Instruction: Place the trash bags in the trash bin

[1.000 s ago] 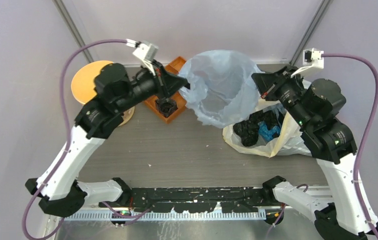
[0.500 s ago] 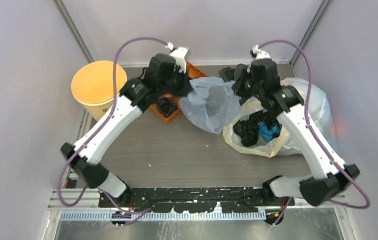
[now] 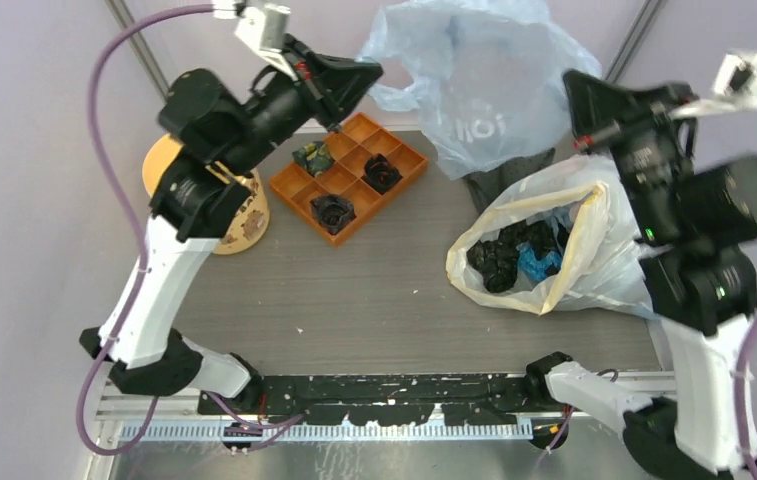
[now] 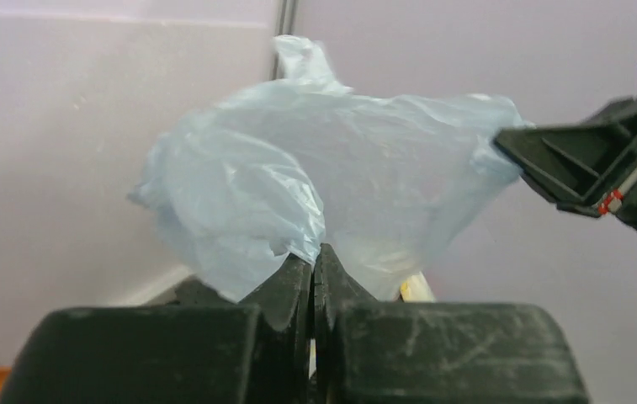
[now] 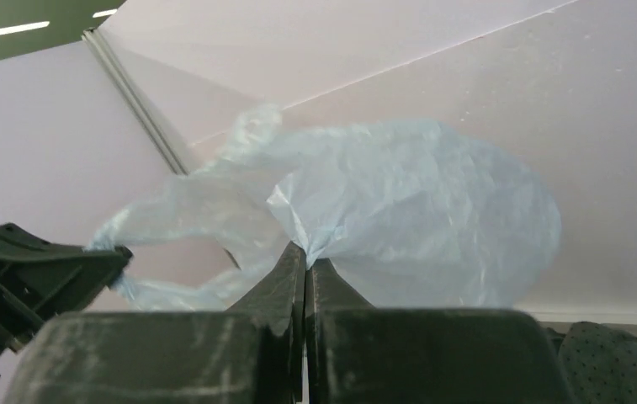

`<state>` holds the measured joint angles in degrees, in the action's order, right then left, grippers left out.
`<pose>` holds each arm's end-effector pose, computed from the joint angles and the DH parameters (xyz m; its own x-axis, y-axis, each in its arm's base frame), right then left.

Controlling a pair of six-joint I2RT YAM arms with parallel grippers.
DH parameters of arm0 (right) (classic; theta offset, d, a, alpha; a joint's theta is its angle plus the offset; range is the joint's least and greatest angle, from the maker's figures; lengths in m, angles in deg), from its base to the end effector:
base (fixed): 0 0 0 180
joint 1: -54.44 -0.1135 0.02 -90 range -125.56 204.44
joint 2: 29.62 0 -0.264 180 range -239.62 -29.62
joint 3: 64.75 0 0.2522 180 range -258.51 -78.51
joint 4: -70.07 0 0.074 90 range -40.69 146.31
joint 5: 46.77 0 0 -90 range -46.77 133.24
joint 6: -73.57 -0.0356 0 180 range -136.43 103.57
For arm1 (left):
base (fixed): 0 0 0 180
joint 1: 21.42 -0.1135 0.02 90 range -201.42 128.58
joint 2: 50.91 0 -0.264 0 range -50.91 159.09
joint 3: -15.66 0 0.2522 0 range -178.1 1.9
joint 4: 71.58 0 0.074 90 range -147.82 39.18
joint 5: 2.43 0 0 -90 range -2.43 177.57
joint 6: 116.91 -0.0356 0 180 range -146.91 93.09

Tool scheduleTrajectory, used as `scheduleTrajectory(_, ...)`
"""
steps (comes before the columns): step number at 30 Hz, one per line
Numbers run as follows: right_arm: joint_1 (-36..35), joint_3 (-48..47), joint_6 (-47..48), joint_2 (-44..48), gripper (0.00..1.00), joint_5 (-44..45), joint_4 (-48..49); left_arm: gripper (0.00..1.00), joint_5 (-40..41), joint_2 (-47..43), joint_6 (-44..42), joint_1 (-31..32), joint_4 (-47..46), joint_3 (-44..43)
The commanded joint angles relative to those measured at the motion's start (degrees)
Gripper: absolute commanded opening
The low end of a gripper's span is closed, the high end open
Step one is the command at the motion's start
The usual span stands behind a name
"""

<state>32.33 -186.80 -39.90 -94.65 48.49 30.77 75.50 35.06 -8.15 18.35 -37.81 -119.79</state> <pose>0.1403 0.0535 0.5977 0.1416 0.4856 -0.8626 -0.3819 0.8308 0.4050 0.2028 -0.1785 0.5980 -0.0539 -0.3643 -0.9297 0.8058 0.5341 -0.2560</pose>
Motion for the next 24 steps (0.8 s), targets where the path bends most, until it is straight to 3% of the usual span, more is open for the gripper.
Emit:
scheduleTrajectory(1,0.1,21.6,-2.1,0.2,0.01,1.8,3.2,0.0,3.3,3.8,-2.1,-1.0,0.9,12.5)
scheduleTrajectory(5,0.0,37.8,-8.1,-4.0,0.01,-2.1,-2.7,0.0,1.7,3.2,0.7,-0.6,1.8,31.9)
scheduleTrajectory(8,-0.5,46.3,-11.2,5.2,0.01,-1.8,-1.4,0.0,3.0,-6.2,0.4,0.1,-0.7,44.7)
scheduleTrajectory(10,-0.6,44.8,-11.0,11.2,0.01,-1.1,-3.9,0.0,2.8,-12.5,-0.2,0.5,1.0,47.9)
scheduleTrajectory(14,-0.7,29.2,-7.7,12.9,0.01,-0.7,-11.1,0.01,2.5,-20.2,-0.6,2.6,3.1,42.5)
scheduleTrajectory(18,-0.7,17.7,-5.8,8.5,0.01,-1.4,-14.2,0.01,2.7,-19.3,-0.1,3.0,3.8,32.6)
scheduleTrajectory(21,-0.7,16.2,-5.3,5.8,0.01,-0.5,-15.0,0.0,5.0,-16.6,-1.1,2.9,5.9,28.8)
scheduleTrajectory(24,-0.7,20.7,-6.0,5.3,0.01,-0.3,-13.3,0.0,8.6,-14.6,-1.8,2.9,8.6,28.3)
